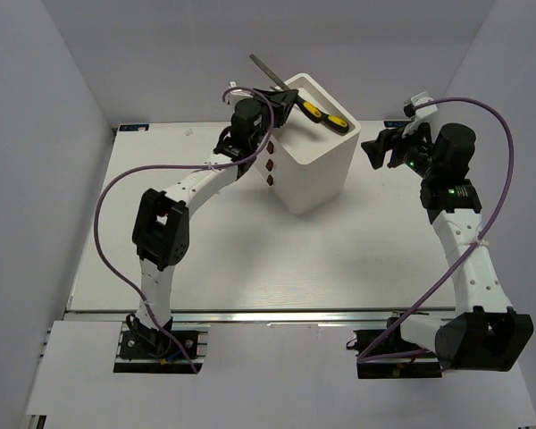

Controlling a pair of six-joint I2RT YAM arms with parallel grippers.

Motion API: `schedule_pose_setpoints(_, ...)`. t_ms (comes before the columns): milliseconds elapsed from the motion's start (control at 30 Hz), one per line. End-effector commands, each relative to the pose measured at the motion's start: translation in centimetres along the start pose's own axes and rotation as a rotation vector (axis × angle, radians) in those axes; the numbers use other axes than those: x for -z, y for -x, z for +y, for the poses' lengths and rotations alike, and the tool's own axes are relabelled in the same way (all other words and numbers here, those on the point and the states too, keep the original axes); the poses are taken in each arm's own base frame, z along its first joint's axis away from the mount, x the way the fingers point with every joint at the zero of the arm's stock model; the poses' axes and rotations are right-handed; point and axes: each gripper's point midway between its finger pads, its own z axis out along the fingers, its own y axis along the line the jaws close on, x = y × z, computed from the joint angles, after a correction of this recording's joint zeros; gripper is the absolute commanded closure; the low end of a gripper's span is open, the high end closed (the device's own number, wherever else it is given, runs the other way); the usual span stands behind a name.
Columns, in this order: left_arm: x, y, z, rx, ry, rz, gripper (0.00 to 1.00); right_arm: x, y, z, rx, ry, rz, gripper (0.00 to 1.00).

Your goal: Sort the tools into containers

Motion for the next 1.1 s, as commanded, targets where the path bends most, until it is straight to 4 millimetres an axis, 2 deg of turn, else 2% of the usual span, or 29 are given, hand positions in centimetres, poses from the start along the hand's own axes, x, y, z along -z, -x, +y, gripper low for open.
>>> schedule_pose_setpoints(0, -0.1, -1.0, -3.2, 0.041, -0.044, -0.006, 1.00, 0.5, 1.7, -0.1, 0.015, -0.010, -0.059, 0.24)
schedule_pose_setpoints(67, -0.2, -2.1, -3.2, 0.039, -0.028, 0.014, 1.00, 0.5, 1.5, -0.1, 0.014, -0.011, -0.057, 0.24)
schedule_pose_setpoints(100, -0.2, -2.4, -2.1, 0.030, 0.021, 0.023, 0.91, 0.5, 1.4, -0.1, 0.015, -0.011, -0.055, 0.24)
schedule_pose_setpoints(200, 0.4, -3.3, -0.8, 0.010, 0.107, 0.043, 0.76, 0.5, 1.1, 0.0, 0.004, -0.008, -0.050, 0.24)
schedule_pose_setpoints(233, 0.6, -3.5, -0.5, 0.004, 0.125, 0.048, 0.65, 0.5, 1.1, 0.1, 0.001, -0.005, -0.050, 0.24)
schedule_pose_setpoints(300, 1.0, -3.7, -0.4, -0.017, 0.157, 0.056, 0.53, 0.5, 0.9, 0.2, -0.006, -0.003, -0.047, 0.24)
schedule_pose_setpoints(333, 1.3, -3.9, -0.2, -0.027, 0.185, 0.060, 0.42, 0.5, 0.8, 0.2, -0.011, -0.003, -0.044, 0.24)
schedule_pose_setpoints(367, 1.4, -4.0, 0.5, -0.042, 0.223, 0.067, 0.37, 0.3, 1.3, 0.1, 0.001, -0.002, -0.066, 0.24)
schedule_pose_setpoints(400, 1.4, -3.9, -0.7, -0.056, 0.210, 0.067, 0.32, 0.3, 1.3, 0.1, -0.001, 0.003, -0.066, 0.24)
schedule_pose_setpoints(433, 1.4, -4.0, -0.6, -0.065, 0.223, 0.070, 0.28, 0.3, 1.4, 0.2, -0.002, 0.006, -0.067, 0.24)
schedule_pose_setpoints(467, 1.4, -4.0, -0.8, -0.073, 0.226, 0.072, 0.19, 0.2, 1.4, 0.2, -0.006, 0.009, -0.067, 0.24)
schedule_pose_setpoints(533, 1.4, -3.8, -1.4, -0.097, 0.235, 0.074, 0.14, 0.2, 1.4, 0.3, -0.010, 0.015, -0.069, 0.24)
schedule_pose_setpoints(567, 1.6, -3.8, -1.0, -0.103, 0.261, 0.076, 0.02, 0.1, 1.4, 0.3, -0.013, 0.017, -0.069, 0.24)
schedule_pose_setpoints(767, 2.4, -4.0, -1.8, -0.105, 0.281, 0.110, 0.02, 0.1, 1.5, 0.4, -0.014, 0.023, -0.072, 0.24)
schedule_pose_setpoints(833, 3.0, -3.9, -3.0, -0.115, 0.267, 0.119, 0.02, 0.1, 1.5, 0.5, -0.012, 0.026, -0.071, 0.24)
schedule_pose_setpoints(900, 3.6, -3.4, -3.8, -0.170, 0.258, 0.118, 0.02, 0.1, 1.4, 0.6, -0.005, 0.036, -0.070, 0.24)
schedule_pose_setpoints(933, 4.2, -2.9, -5.0, -0.200, 0.241, 0.107, 0.02, 0.1, 1.3, 0.8, -0.005, 0.050, -0.068, 0.24)
schedule_pose_setpoints(1033, 5.3, -1.4, -6.0, -0.398, 0.216, 0.091, 0.02, 0.0, 1.0, 2.0, -0.014, 0.120, -0.060, 0.12)
schedule_pose_setpoints(1067, 6.4, -0.8, -5.9, -0.470, 0.228, 0.090, 0.02, 0.0, 0.9, 2.5, -0.025, 0.145, -0.058, 0.11)
